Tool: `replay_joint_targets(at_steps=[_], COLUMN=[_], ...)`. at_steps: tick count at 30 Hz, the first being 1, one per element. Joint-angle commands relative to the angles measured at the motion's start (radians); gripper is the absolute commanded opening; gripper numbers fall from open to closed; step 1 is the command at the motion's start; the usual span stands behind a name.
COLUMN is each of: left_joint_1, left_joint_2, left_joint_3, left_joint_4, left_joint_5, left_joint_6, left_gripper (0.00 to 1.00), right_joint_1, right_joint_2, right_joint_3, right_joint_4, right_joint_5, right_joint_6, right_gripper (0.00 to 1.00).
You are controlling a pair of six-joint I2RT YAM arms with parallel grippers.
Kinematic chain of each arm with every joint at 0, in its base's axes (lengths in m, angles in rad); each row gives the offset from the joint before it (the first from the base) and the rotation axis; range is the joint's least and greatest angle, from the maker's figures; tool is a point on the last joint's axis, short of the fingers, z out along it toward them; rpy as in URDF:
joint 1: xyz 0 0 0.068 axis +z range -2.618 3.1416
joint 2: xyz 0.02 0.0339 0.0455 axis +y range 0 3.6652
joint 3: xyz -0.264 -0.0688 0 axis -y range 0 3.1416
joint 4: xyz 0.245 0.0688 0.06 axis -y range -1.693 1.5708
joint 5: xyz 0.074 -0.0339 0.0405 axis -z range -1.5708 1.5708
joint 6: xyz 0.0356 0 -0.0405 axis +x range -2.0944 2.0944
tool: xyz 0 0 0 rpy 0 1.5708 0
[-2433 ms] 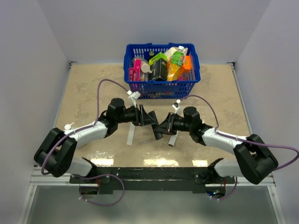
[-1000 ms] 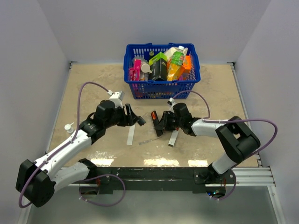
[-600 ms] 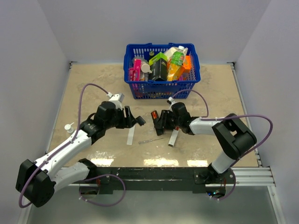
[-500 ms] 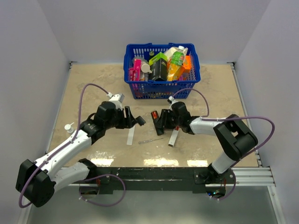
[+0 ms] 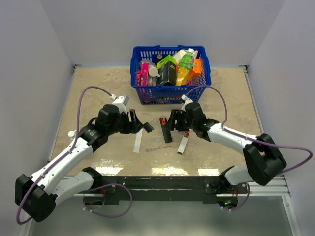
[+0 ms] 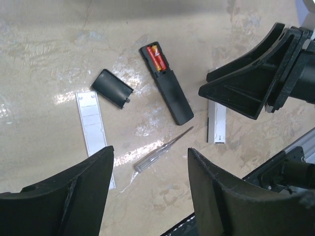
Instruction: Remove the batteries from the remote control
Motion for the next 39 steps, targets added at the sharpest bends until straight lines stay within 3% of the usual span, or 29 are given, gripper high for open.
replay_joint_targets(at_steps=[1,6,17,21,27,39], left_joint_1=[0.001,0.001,0.001,0.003,0.003,0.001], left_joint_2=[-0.04,-0.075,-0.14,-0.157,-0.183,-0.194], left_joint_3=[0.091,0.142,0.143,0.146,0.177,0.277], left_joint_4=[-0.028,-0.082,-0.103,-0.113,-0.151,-0.24], left_joint_5=[0.014,-0.004,0.014,0.011,0.005,-0.082], left_joint_6=[0.032,0.041,0.038,0.036,0.039,0.021], left_gripper=[0.66,0.66,0.65,0.65,0.65,0.65], right_joint_1=[0.0,0.008,0.114,0.241,0.284,0.376], right_joint_2=[-0.078,-0.135,-0.036,0.02,0.089,0.198], right_joint_3=[0.052,0.051,0.037,0.1,0.144,0.158], right_joint_4=[-0.088,-0.1,0.026,0.032,-0.037,-0.055], right_joint_5=[0.051,0.037,-0.052,-0.052,-0.038,0.03], right_joint_6=[-0.034,-0.029,0.009,-0.125,-0.363,-0.451], right_gripper=[0.66,0.65,0.52,0.54,0.54,0.54])
